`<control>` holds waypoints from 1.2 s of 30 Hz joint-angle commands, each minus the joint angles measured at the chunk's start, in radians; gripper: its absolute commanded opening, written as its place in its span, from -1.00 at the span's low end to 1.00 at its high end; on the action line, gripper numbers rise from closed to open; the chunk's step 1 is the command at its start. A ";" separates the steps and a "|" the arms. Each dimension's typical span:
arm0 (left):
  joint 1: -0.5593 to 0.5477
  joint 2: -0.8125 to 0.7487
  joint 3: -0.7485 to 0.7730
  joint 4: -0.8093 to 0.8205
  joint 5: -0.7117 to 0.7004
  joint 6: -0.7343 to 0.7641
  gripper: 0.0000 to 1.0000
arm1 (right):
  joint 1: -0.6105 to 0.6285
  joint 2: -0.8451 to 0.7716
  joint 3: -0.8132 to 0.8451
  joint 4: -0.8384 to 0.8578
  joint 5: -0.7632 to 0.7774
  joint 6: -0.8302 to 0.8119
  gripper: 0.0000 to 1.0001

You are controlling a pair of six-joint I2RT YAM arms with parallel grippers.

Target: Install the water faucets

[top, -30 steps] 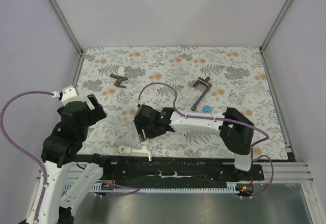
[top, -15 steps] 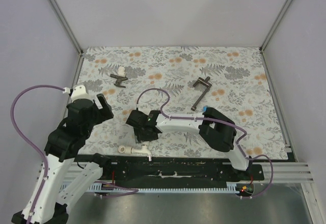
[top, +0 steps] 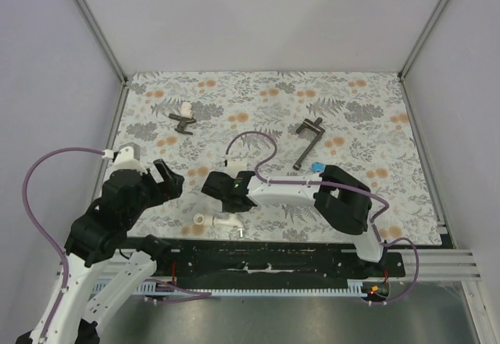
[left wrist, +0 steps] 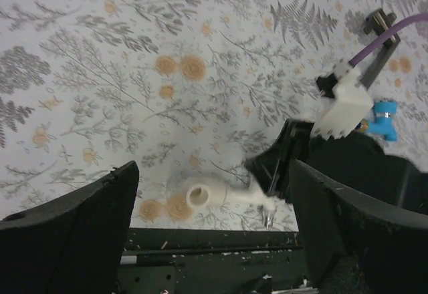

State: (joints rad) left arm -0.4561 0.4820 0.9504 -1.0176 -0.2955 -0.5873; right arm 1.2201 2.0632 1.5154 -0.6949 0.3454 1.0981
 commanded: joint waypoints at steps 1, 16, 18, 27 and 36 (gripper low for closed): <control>-0.004 0.018 -0.035 0.036 0.162 -0.141 0.91 | -0.083 -0.171 -0.104 0.079 0.335 -0.137 -1.00; -0.003 0.303 -0.239 0.578 0.337 -0.531 0.91 | -0.154 -0.531 -0.438 0.842 0.347 -0.768 -1.00; -0.004 0.332 -0.259 0.640 0.349 -0.575 0.91 | -0.162 -0.554 -0.455 0.876 0.301 -0.803 -1.00; 0.011 0.363 -0.355 0.769 0.340 -0.653 0.91 | -0.186 -0.693 -0.478 0.856 0.129 -0.885 -1.00; 0.023 0.520 -0.319 0.965 0.423 -0.782 0.91 | -0.185 -0.776 -0.485 0.830 0.029 -0.925 -1.00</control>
State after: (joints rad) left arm -0.4370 0.9565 0.5816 -0.2035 0.0830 -1.2697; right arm 1.0321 1.3315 1.0267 0.0742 0.4255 0.2066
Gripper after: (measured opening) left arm 0.954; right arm 0.454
